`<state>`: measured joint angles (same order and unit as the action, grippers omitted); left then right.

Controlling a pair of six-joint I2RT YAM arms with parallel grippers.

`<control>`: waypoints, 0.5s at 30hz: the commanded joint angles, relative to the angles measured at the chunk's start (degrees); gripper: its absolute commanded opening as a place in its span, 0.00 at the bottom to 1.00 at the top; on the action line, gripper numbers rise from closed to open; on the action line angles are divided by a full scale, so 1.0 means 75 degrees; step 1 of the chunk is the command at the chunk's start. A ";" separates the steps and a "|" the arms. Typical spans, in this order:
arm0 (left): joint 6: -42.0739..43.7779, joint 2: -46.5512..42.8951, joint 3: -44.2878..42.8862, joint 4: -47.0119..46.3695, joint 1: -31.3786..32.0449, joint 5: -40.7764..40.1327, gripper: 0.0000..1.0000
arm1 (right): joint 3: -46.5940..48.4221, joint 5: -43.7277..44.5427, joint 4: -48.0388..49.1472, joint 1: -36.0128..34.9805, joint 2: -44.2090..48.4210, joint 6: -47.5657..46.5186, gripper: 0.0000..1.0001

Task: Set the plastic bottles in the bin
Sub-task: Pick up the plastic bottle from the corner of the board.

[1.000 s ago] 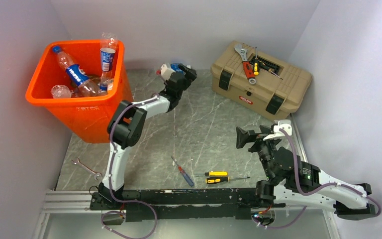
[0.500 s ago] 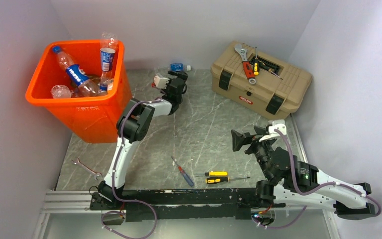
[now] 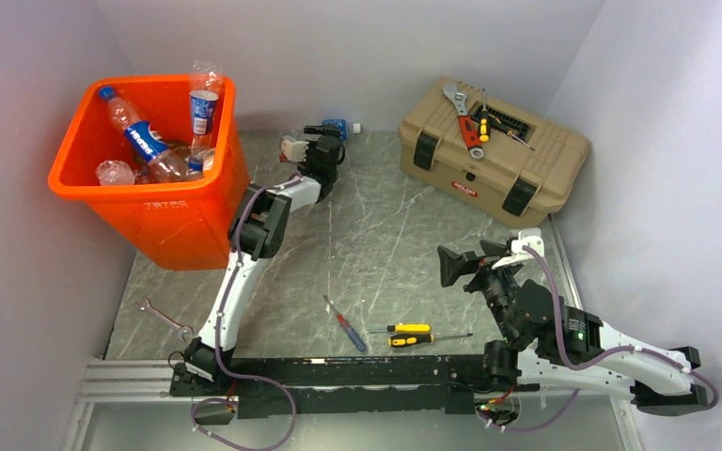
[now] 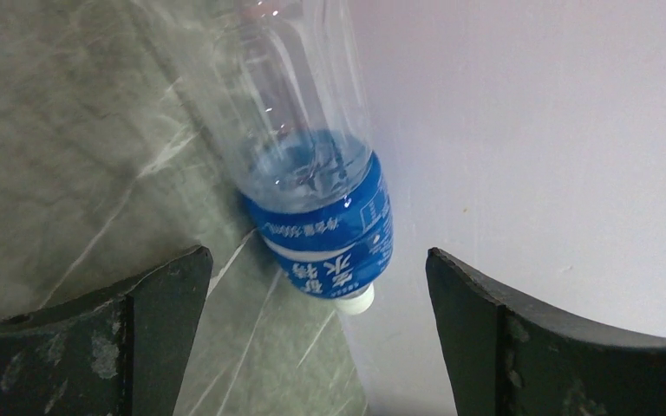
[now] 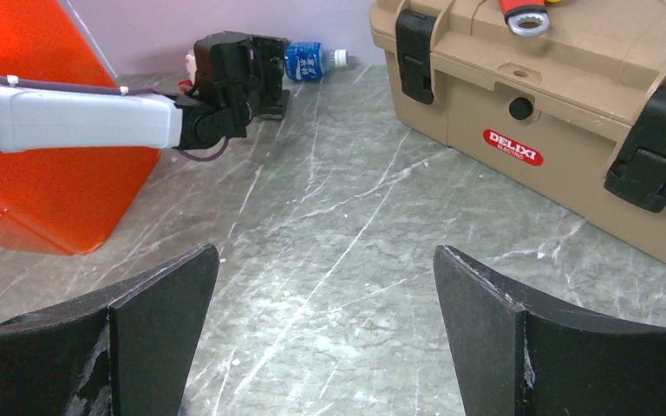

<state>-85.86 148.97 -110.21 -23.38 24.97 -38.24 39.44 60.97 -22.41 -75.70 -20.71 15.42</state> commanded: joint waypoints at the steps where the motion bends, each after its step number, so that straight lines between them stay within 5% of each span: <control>1: -0.0241 0.0628 -0.0950 0.0695 -0.0122 0.0023 0.99 | -0.0119 -0.0050 0.0274 -0.0043 0.0087 0.0131 1.00; 5: -0.0305 0.1030 -0.1522 0.0911 -0.0226 0.0220 0.99 | -0.0180 -0.0045 0.0328 -0.0043 -0.0025 0.0125 1.00; 15: -0.0339 0.1946 -0.2387 0.1075 -0.0490 0.0652 0.77 | -0.0129 -0.0371 0.0070 -0.0043 -0.0278 0.0643 1.00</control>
<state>-88.95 159.04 -126.30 -20.21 22.02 -34.98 38.02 59.57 -22.68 -75.70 -21.98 17.96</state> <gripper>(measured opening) 0.791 0.994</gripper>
